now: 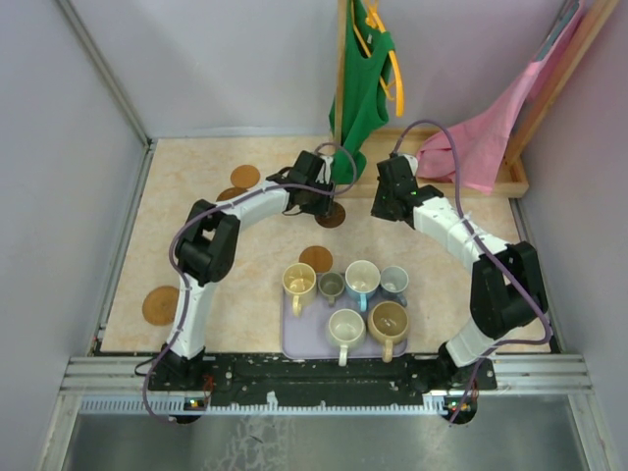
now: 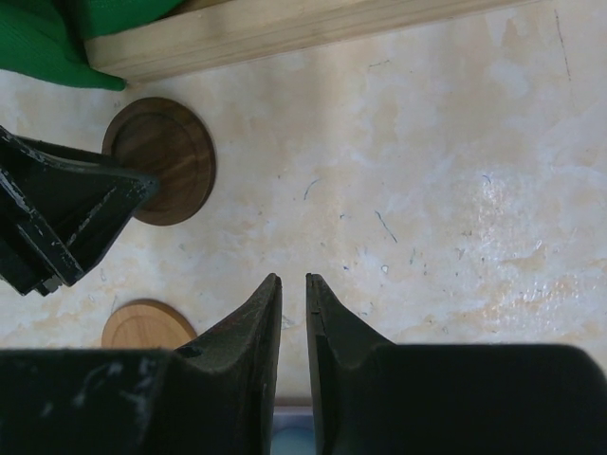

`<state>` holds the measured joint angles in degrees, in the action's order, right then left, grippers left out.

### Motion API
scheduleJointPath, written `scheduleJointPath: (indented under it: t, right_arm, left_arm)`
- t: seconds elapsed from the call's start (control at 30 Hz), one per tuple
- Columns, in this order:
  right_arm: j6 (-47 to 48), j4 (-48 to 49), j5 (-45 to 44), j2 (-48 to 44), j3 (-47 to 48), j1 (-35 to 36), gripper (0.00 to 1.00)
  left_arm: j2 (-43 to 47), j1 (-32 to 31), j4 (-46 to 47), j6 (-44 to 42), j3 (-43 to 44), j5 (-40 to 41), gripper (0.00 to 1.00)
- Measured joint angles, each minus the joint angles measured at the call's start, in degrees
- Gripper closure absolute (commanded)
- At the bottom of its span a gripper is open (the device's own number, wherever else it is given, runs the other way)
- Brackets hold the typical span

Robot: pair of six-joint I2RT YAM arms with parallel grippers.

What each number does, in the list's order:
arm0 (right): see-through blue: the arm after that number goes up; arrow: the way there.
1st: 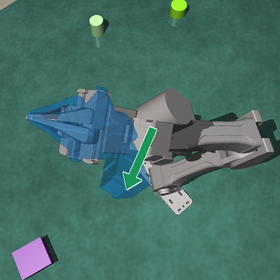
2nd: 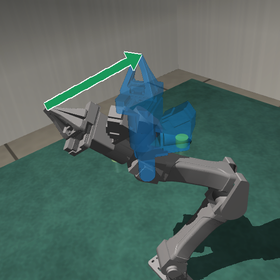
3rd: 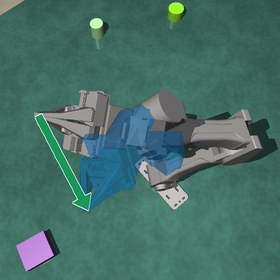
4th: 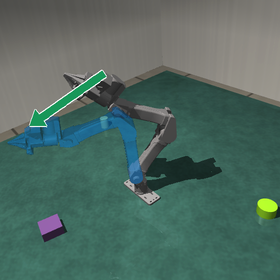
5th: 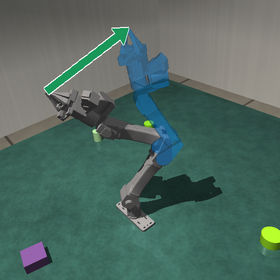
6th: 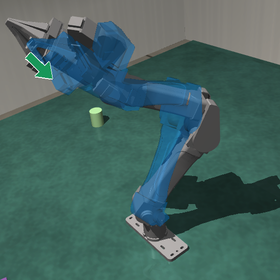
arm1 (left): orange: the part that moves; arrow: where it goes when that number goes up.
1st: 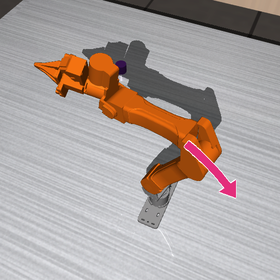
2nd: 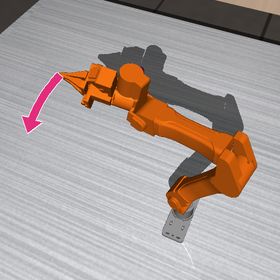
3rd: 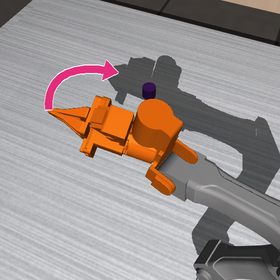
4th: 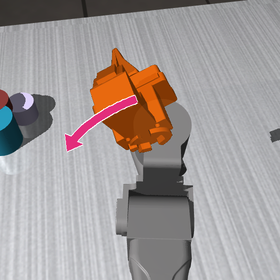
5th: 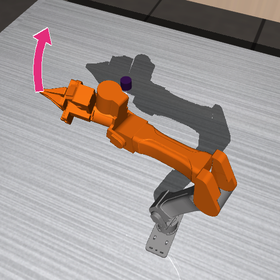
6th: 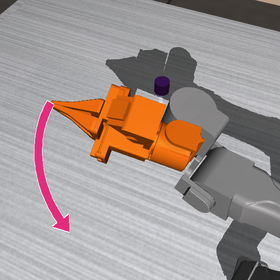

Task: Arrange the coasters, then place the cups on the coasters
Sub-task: Move the coaster to the center of the board.

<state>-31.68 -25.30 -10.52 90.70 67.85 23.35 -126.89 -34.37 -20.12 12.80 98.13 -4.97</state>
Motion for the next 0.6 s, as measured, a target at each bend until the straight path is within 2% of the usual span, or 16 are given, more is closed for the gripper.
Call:
scheduleJointPath:
  t: [0.37,0.6]
  right_arm:
    - [0.07,-0.02,0.11,-0.33,0.00,-0.02,0.82]
    - [0.07,-0.02,0.59,-0.57,0.00,-0.02,0.82]
  left_arm:
    - [-1.09,0.00,0.87,0.13,0.37,1.29,0.51]
    - [-1.05,0.00,0.52,2.05,0.28,5.73,0.52]
